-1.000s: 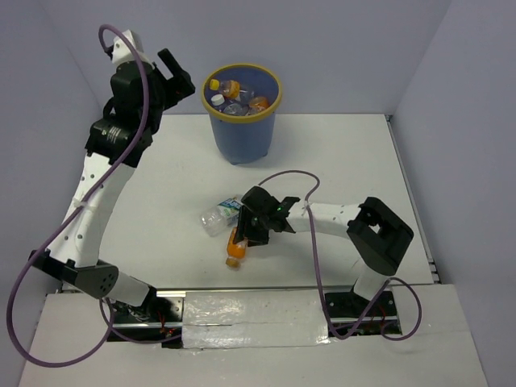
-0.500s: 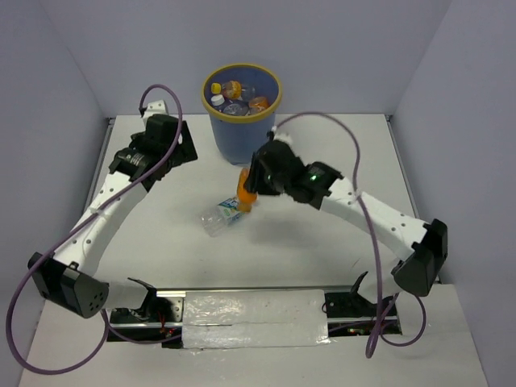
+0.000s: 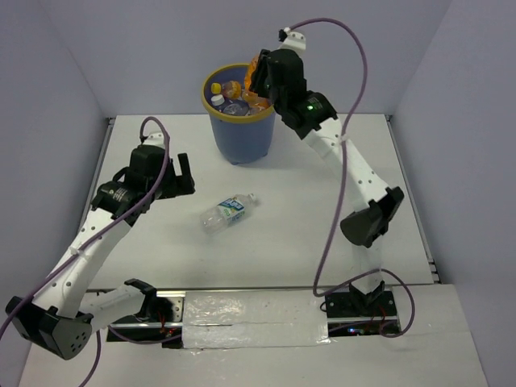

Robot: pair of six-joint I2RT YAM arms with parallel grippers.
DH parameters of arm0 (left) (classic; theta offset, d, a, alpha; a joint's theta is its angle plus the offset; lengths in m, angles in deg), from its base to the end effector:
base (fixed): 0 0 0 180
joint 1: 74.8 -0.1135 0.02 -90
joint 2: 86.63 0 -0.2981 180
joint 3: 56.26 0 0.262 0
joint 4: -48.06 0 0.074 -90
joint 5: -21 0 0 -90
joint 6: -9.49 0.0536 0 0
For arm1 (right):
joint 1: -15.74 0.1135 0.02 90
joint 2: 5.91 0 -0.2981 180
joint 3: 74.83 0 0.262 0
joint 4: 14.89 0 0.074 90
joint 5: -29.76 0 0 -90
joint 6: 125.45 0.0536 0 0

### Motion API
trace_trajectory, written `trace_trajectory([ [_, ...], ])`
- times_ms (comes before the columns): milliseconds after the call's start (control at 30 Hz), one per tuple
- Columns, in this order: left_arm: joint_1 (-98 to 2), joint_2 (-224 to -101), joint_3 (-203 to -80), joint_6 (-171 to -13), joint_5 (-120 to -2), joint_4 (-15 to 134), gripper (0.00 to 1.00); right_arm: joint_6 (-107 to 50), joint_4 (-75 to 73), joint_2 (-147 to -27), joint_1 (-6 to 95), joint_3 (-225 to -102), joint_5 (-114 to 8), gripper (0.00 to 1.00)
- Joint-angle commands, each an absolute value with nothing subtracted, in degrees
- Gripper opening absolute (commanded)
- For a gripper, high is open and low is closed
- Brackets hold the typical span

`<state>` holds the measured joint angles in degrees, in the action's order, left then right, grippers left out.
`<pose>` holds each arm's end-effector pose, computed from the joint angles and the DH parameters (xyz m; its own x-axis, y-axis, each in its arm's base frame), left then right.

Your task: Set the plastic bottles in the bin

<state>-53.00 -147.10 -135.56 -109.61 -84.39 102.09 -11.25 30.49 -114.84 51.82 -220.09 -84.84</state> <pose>0.2130 -0.0699 0.3850 -0.5439 -0.2875 -0.7884 -0.1234 0.9567 -0.2637 0.3760 0.2464 0.5314 -0.1993 0.3160 -0.9276 -0.1332 0.9291 0.3451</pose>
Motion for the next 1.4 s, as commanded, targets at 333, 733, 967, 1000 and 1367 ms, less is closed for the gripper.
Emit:
trace_trajectory([
  [333, -51.8, -151.7, -137.3, -101.4, -69.4, 102.1, 0.99, -19.8, 18.9, -116.1, 50.8, -224.1, -87.1, 0.98],
  [733, -41.0, -174.3, -146.8, -91.9, -73.3, 106.1, 0.99, -20.3, 22.9, -90.5, 50.7, -193.6, -94.2, 1.0],
  [967, -37.4, -185.8, -152.7, -91.6, -74.0, 109.0, 0.99, -18.2, 25.5, -80.6, 50.5, -180.0, -95.8, 1.0],
  [1000, -37.1, -187.1, -152.6, -91.8, -75.7, 108.3, 0.99, -18.1, 26.3, -80.1, 50.5, -179.4, -95.9, 1.0],
  [1367, -37.1, -196.1, -152.9, -91.9, -79.5, 105.2, 0.96, -15.1, 30.3, -74.5, 50.3, -173.0, -97.7, 1.0],
])
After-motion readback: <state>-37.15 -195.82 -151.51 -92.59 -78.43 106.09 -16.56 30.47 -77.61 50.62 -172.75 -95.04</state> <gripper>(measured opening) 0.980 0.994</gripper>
